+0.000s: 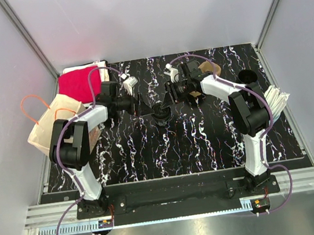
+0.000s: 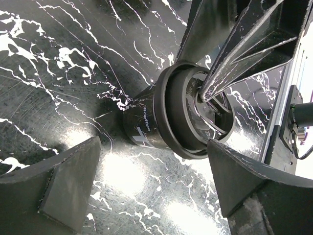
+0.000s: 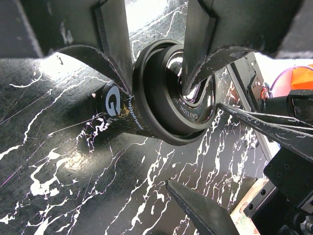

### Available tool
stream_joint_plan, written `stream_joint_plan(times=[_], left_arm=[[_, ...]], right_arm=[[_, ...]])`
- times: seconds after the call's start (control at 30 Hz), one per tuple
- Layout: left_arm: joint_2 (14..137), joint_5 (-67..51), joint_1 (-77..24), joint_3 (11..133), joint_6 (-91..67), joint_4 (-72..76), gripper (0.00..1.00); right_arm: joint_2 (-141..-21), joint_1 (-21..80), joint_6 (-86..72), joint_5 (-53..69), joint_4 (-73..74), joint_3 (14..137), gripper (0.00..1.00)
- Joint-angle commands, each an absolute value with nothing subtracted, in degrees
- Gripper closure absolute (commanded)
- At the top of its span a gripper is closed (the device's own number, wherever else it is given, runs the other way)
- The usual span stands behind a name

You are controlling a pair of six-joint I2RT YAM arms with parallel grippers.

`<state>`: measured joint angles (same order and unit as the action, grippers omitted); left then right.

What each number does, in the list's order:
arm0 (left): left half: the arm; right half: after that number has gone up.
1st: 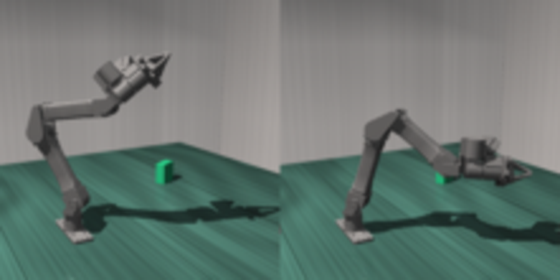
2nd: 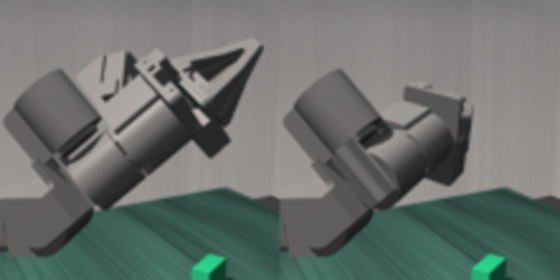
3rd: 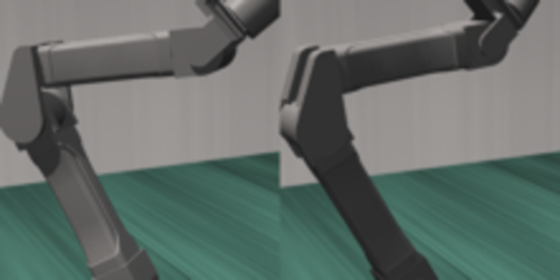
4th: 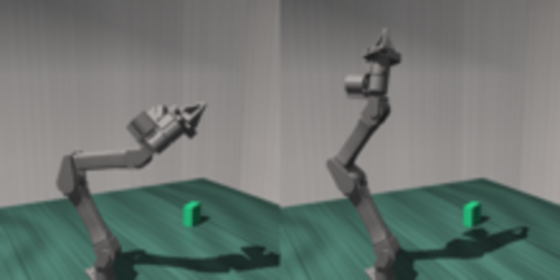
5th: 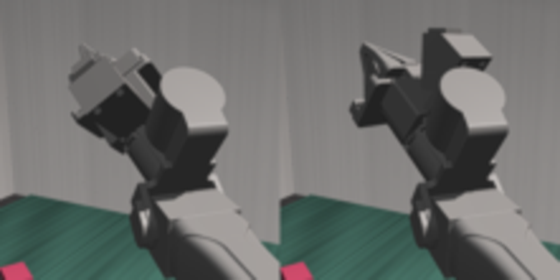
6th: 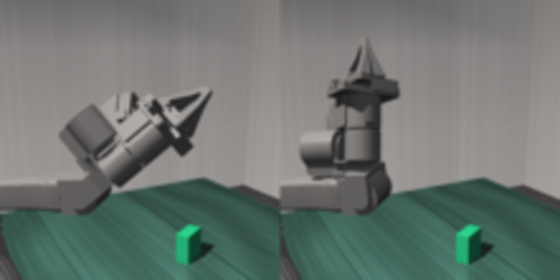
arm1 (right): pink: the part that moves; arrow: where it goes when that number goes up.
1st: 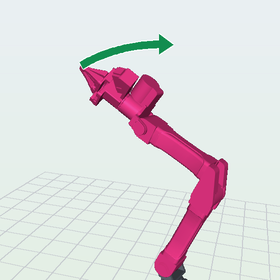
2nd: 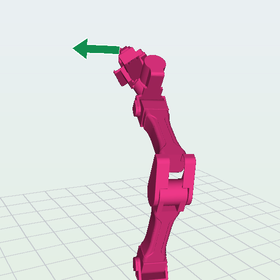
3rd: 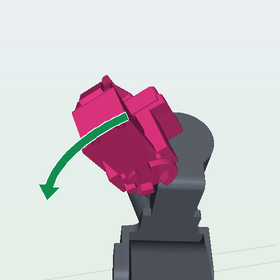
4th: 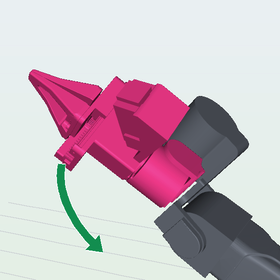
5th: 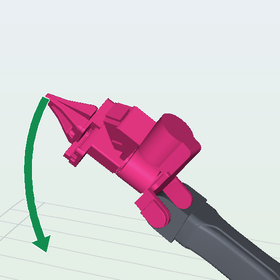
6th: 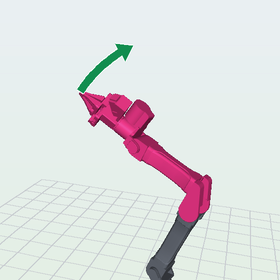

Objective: Pack the takeout coffee

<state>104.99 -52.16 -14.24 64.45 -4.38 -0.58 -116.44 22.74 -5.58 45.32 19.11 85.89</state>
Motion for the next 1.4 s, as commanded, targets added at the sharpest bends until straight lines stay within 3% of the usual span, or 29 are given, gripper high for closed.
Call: stream_joint_plan(times=[0.0, 0.4, 1.0, 1.37], left_arm=[[104.94, -50.8, -14.41, 63.9, -2.73, 1.67, 0.09], [107.4, -58.8, -10.55, 61.35, -11.86, 13.7, 0.16], [109.42, -58.45, -11.86, 62.13, -13.28, 14.78, 0.2], [112.06, -54.93, -13.97, 63.81, -8.26, 7.65, 0.45]], right_arm=[[-115.31, 23.55, -3.52, 42.1, 19.95, 84.9, 0.53], [-115.66, 23.55, -3.34, 42.19, 20.57, 85.17, 0.52], [-115.84, 23.82, -2.64, 41.4, 20.92, 85.25, 0.52], [-115.84, 24.26, -1.85, 40.7, 21.45, 85.43, 0.52]])
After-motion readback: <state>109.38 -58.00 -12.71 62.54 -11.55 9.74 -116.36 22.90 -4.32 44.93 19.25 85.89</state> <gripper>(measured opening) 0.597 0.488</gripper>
